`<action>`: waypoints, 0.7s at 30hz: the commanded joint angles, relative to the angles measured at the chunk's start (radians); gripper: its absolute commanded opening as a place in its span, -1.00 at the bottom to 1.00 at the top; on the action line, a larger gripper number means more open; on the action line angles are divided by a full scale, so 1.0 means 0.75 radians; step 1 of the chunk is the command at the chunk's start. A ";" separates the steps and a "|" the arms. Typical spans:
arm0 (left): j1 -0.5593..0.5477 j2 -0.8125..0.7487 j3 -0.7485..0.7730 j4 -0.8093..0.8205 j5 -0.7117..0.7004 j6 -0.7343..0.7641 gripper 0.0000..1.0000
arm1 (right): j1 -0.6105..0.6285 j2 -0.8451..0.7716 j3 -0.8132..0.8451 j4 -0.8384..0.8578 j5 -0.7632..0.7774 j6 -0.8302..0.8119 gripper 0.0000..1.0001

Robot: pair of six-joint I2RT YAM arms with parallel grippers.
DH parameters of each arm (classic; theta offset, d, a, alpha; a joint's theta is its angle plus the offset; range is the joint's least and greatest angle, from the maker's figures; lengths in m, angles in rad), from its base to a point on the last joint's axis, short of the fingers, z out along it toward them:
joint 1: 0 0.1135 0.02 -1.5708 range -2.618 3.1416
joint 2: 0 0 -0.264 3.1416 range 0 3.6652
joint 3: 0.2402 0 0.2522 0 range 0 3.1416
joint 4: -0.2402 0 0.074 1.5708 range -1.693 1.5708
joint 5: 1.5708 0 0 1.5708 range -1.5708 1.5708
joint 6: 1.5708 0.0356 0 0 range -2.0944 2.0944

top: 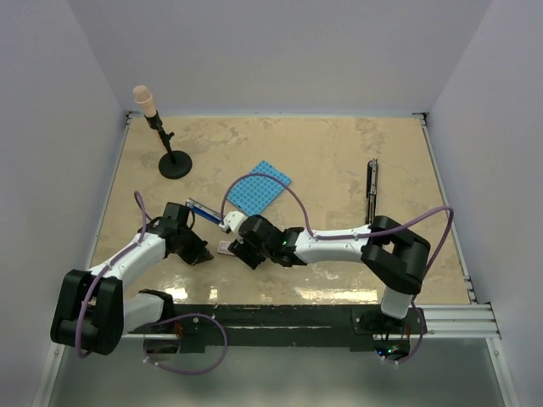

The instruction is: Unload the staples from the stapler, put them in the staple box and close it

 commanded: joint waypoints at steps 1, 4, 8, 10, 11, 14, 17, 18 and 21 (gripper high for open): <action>-0.024 -0.006 -0.022 -0.077 -0.094 0.046 -1.00 | -0.010 -0.132 -0.038 0.008 -0.039 -0.005 0.25; -0.022 -0.096 0.025 -0.034 -0.143 0.134 -1.00 | -0.028 -0.193 -0.051 -0.007 -0.033 0.115 0.26; -0.022 -0.219 0.060 0.020 -0.154 0.243 -1.00 | -0.087 -0.248 -0.089 -0.001 -0.082 0.412 0.24; -0.022 -0.278 0.064 0.062 -0.139 0.275 -0.71 | -0.118 -0.285 -0.159 0.042 -0.121 0.588 0.20; -0.022 -0.292 0.058 0.113 -0.125 0.308 -0.64 | -0.124 -0.293 -0.181 0.097 -0.123 0.637 0.17; -0.022 -0.285 0.046 0.187 -0.045 0.357 -0.41 | -0.126 -0.308 -0.231 0.138 -0.104 0.801 -0.02; -0.022 -0.217 0.037 0.238 0.036 0.404 -0.35 | -0.124 -0.297 -0.243 0.159 -0.092 0.914 -0.13; -0.022 -0.183 0.035 0.247 0.051 0.411 -0.35 | -0.126 -0.297 -0.247 0.165 -0.090 0.954 -0.15; -0.022 -0.141 0.027 0.265 0.067 0.427 -0.36 | -0.126 -0.275 -0.253 0.186 -0.094 1.001 -0.20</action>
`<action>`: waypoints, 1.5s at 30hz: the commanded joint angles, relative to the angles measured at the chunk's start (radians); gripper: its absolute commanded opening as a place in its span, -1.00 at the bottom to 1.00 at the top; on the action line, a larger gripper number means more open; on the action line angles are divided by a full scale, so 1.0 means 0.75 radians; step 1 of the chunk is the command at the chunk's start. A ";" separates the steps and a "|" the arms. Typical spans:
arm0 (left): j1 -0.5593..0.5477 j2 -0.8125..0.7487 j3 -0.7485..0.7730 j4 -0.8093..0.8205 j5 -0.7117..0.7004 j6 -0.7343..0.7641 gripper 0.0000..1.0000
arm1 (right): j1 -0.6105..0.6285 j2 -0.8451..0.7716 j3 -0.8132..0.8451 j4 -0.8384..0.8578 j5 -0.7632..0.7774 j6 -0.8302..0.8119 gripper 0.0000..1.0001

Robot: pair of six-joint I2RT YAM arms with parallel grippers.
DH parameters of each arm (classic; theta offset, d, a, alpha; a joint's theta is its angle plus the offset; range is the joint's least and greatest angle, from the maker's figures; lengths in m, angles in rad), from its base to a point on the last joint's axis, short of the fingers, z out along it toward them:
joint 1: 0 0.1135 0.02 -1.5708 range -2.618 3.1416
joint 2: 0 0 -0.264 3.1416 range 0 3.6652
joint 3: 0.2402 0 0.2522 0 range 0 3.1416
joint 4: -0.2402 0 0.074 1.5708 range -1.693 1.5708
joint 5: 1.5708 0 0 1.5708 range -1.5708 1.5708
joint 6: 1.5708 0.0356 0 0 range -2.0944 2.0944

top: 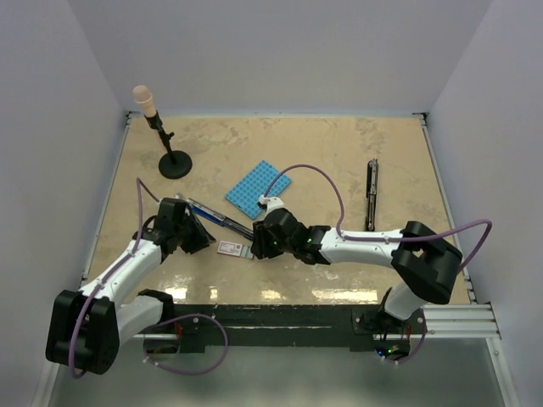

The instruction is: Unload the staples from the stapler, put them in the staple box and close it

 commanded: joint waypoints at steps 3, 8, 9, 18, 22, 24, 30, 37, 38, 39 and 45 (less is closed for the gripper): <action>-0.005 0.051 0.007 0.109 0.067 0.083 -0.36 | 0.005 0.035 -0.006 0.100 0.004 0.230 -0.26; -0.005 0.099 0.005 0.146 0.084 0.106 -0.37 | 0.005 0.068 -0.002 0.092 0.035 0.243 -0.28; -0.005 0.108 0.003 0.154 0.092 0.110 -0.37 | 0.005 0.082 0.002 0.092 0.037 0.245 -0.28; -0.005 0.192 -0.008 0.201 0.141 0.128 -0.45 | 0.005 0.147 0.017 0.100 0.047 0.255 -0.29; -0.005 0.204 -0.020 0.214 0.141 0.130 -0.47 | 0.005 0.170 0.021 0.104 0.055 0.253 -0.31; -0.005 0.212 -0.030 0.220 0.145 0.130 -0.48 | 0.005 0.176 0.025 0.108 0.057 0.249 -0.33; -0.005 0.222 -0.055 0.246 0.167 0.126 -0.55 | 0.005 0.197 0.033 0.141 0.069 0.236 -0.39; -0.005 0.222 -0.081 0.279 0.194 0.124 -0.63 | 0.007 0.215 0.047 0.153 0.061 0.224 -0.43; -0.005 0.222 -0.083 0.281 0.196 0.122 -0.63 | 0.007 0.217 0.051 0.155 0.059 0.216 -0.43; -0.005 0.222 -0.081 0.281 0.198 0.122 -0.63 | 0.007 0.219 0.053 0.157 0.057 0.210 -0.44; -0.005 0.214 -0.098 0.302 0.221 0.116 -0.66 | 0.007 0.235 0.061 0.174 0.043 0.189 -0.47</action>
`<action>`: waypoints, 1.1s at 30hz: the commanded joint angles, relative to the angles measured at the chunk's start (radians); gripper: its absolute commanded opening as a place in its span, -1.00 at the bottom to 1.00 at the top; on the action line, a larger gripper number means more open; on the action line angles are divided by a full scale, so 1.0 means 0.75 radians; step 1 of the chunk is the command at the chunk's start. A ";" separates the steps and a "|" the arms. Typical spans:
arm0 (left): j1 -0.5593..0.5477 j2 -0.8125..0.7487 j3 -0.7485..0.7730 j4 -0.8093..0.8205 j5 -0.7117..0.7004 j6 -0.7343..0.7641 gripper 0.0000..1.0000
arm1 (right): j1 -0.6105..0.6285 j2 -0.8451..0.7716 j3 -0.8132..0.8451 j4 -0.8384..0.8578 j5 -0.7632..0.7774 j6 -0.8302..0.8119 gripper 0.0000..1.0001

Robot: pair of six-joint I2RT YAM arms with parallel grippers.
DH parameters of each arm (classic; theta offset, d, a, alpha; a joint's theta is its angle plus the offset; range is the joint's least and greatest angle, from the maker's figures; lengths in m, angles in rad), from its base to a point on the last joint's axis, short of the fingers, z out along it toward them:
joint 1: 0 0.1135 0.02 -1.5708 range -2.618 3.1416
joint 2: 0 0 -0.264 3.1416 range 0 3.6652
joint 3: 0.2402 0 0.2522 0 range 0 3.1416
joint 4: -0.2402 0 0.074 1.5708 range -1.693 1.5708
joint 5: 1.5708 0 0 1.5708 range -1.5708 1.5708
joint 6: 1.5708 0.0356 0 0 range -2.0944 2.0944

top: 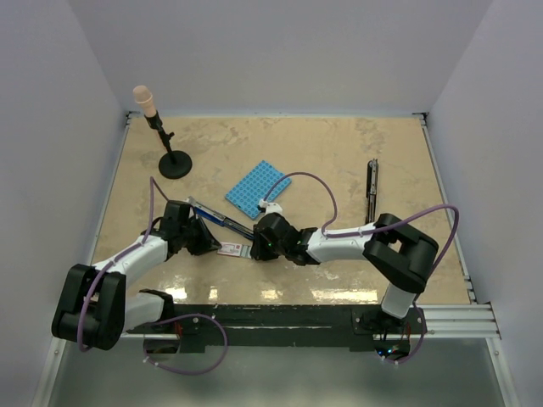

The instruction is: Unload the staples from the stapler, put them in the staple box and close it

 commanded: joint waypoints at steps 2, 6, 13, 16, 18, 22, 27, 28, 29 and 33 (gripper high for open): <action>-0.005 -0.002 -0.028 0.063 0.051 0.007 -0.66 | 0.008 0.038 0.053 0.053 0.009 -0.029 -0.49; -0.005 -0.003 -0.033 0.067 0.057 0.009 -0.67 | 0.016 0.044 0.061 0.061 0.015 -0.037 -0.52; -0.005 -0.005 -0.051 0.092 0.080 0.005 -0.68 | 0.018 0.067 0.079 0.066 0.017 -0.041 -0.56; -0.007 -0.009 -0.059 0.100 0.096 -0.001 -0.68 | 0.018 0.077 0.084 0.070 0.017 -0.043 -0.56; -0.007 -0.015 -0.063 0.106 0.104 -0.005 -0.68 | 0.018 0.085 0.088 0.070 0.017 -0.045 -0.56; -0.007 -0.029 -0.069 0.110 0.111 -0.011 -0.68 | 0.020 0.095 0.094 0.070 0.021 -0.049 -0.57; -0.009 -0.037 -0.080 0.127 0.137 -0.026 -0.68 | 0.022 0.102 0.100 0.076 0.030 -0.057 -0.57; -0.009 -0.037 -0.082 0.131 0.139 -0.030 -0.68 | 0.022 0.102 0.100 0.078 0.026 -0.055 -0.57; -0.011 -0.037 -0.086 0.135 0.141 -0.032 -0.68 | 0.024 0.104 0.100 0.084 0.026 -0.055 -0.58; -0.024 -0.037 -0.104 0.153 0.143 -0.052 -0.68 | 0.026 0.112 0.100 0.110 0.026 -0.051 -0.59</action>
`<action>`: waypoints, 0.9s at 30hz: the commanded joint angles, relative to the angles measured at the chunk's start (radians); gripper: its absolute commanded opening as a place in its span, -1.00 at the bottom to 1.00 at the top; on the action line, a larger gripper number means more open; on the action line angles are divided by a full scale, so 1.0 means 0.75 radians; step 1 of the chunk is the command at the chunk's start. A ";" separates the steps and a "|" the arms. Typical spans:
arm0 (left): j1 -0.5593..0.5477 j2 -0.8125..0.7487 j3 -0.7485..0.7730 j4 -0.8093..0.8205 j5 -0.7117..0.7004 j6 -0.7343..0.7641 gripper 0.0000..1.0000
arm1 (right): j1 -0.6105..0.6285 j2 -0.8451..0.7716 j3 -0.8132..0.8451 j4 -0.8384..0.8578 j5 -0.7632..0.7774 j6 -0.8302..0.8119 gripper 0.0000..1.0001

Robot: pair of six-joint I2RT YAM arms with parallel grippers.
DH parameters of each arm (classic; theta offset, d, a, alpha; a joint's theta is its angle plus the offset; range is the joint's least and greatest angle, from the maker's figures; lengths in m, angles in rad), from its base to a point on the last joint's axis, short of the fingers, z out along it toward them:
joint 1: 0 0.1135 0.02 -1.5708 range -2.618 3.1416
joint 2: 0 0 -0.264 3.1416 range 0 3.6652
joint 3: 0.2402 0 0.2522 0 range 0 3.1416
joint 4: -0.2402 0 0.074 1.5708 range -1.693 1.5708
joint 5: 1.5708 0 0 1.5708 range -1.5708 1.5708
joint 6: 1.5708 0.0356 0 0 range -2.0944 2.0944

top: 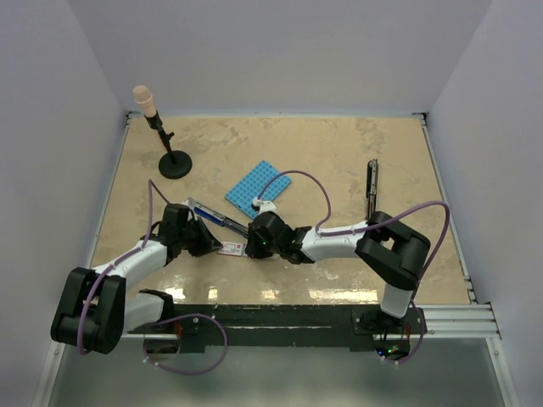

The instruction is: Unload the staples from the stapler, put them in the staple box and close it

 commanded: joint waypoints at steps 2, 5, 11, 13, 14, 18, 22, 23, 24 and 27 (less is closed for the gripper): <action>-0.027 -0.014 -0.042 0.049 0.099 -0.049 -0.68 | 0.011 0.048 0.042 0.062 0.034 -0.011 -0.60; -0.036 -0.012 -0.046 0.052 0.101 -0.053 -0.69 | 0.013 0.056 0.042 0.070 0.032 -0.009 -0.61; -0.052 -0.016 -0.052 0.066 0.107 -0.075 -0.70 | 0.015 0.058 0.040 0.081 0.042 -0.004 -0.64; -0.058 -0.018 -0.052 0.070 0.109 -0.079 -0.70 | 0.017 0.065 0.044 0.081 0.048 -0.002 -0.65; -0.060 -0.021 -0.054 0.070 0.109 -0.085 -0.70 | 0.017 0.067 0.044 0.079 0.050 0.000 -0.66; -0.078 -0.025 -0.065 0.086 0.121 -0.108 -0.71 | 0.021 0.075 0.062 0.060 0.073 0.010 -0.68; -0.091 -0.031 -0.067 0.086 0.115 -0.116 -0.71 | 0.031 0.081 0.079 0.030 0.111 0.012 -0.70; -0.093 -0.031 -0.067 0.084 0.115 -0.120 -0.71 | 0.029 0.085 0.079 0.023 0.111 0.016 -0.71; -0.099 -0.033 -0.067 0.086 0.113 -0.124 -0.71 | 0.031 0.085 0.083 0.025 0.114 0.014 -0.72; -0.111 -0.035 -0.067 0.084 0.111 -0.131 -0.71 | 0.035 0.093 0.089 0.019 0.105 0.020 -0.73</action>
